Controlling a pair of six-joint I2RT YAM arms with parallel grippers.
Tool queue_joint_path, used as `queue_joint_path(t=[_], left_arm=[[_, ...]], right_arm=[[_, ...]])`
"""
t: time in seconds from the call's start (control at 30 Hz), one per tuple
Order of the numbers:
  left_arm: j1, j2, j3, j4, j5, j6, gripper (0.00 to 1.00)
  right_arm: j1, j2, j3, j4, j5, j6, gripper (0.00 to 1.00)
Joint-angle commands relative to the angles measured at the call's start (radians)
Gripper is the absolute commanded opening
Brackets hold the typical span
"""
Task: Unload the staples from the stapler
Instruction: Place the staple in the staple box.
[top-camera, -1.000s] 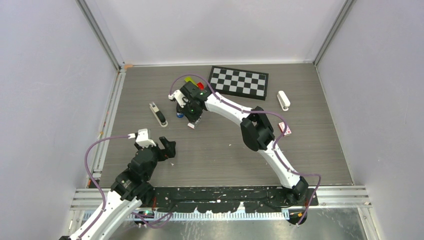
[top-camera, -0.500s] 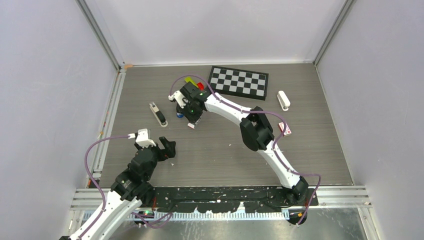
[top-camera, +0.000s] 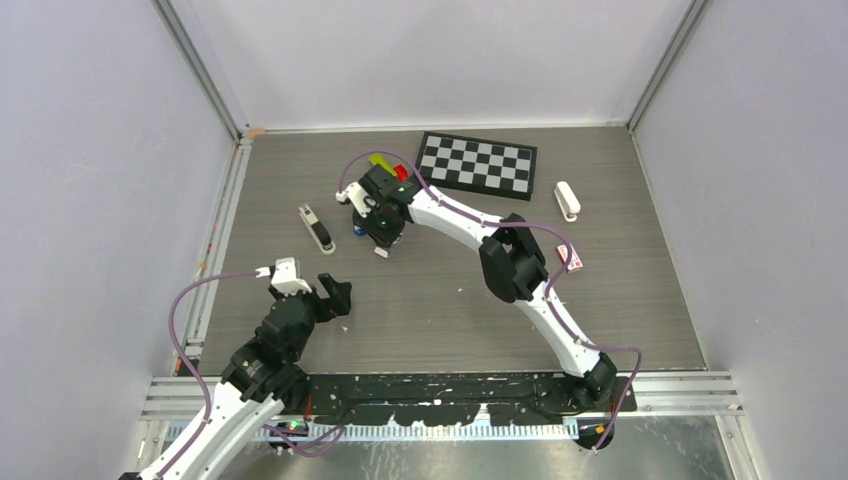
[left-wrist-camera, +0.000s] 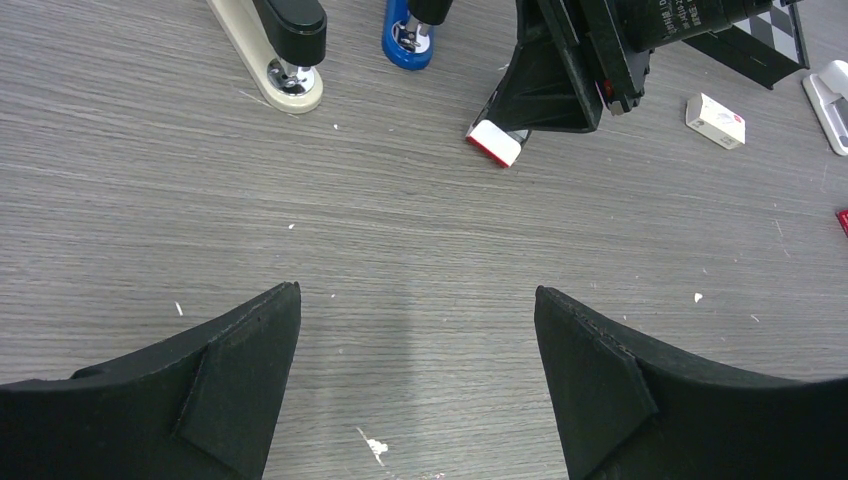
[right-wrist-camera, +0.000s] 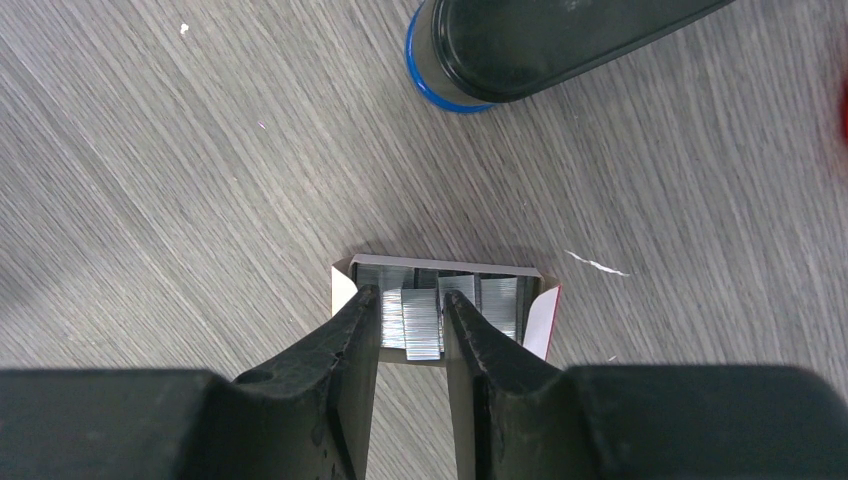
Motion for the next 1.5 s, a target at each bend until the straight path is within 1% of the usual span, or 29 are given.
queue_joint_path(t=[0.0,0.37,0.6,0.7,0.77,0.87,0.97,1.03,1.1,1.2,1.3,1.37,1.47], left_arm=[[0.004,-0.011,-0.004,0.02,0.0,0.008,0.88],[0.004,-0.018,0.002,0.033,0.04,0.011,0.88],[0.004,0.019,0.006,0.111,0.143,0.027,0.9],[0.004,0.084,0.006,0.203,0.213,0.04,0.95],[0.004,0.151,0.014,0.271,0.265,0.054,0.97],[0.004,0.284,0.051,0.351,0.332,0.067,0.98],[0.004,0.382,0.098,0.417,0.392,0.084,0.99],[0.005,0.429,0.124,0.452,0.415,0.086,1.0],[0.004,0.469,0.148,0.479,0.421,0.087,1.0],[0.006,0.531,0.189,0.494,0.463,0.092,1.0],[0.006,0.6,0.24,0.48,0.493,0.105,1.0],[0.007,0.655,0.274,0.469,0.509,0.116,1.0],[0.008,0.725,0.313,0.47,0.538,0.138,1.0]], right_arm=[[0.006,-0.001,0.036,-0.002,0.006,-0.005,0.35],[0.007,-0.073,0.082,-0.031,-0.028,0.016,0.36],[0.005,-0.193,0.064,-0.095,-0.079,-0.019,0.36],[-0.002,-0.289,-0.004,-0.133,-0.141,-0.05,0.37],[-0.013,-0.378,-0.085,-0.154,-0.19,-0.08,0.38],[-0.042,-0.542,-0.242,-0.177,-0.269,-0.134,0.41],[-0.118,-0.73,-0.431,-0.157,-0.352,-0.159,0.45],[-0.199,-0.867,-0.6,-0.106,-0.427,-0.174,0.51],[-0.299,-1.026,-0.742,-0.011,-0.465,-0.151,0.58],[-0.467,-1.182,-0.89,0.09,-0.56,-0.131,0.68],[-0.6,-1.273,-0.965,0.122,-0.63,-0.113,0.73],[-0.654,-1.308,-1.012,0.151,-0.668,-0.092,0.78],[-0.717,-1.312,-1.07,0.178,-0.763,-0.063,0.85]])
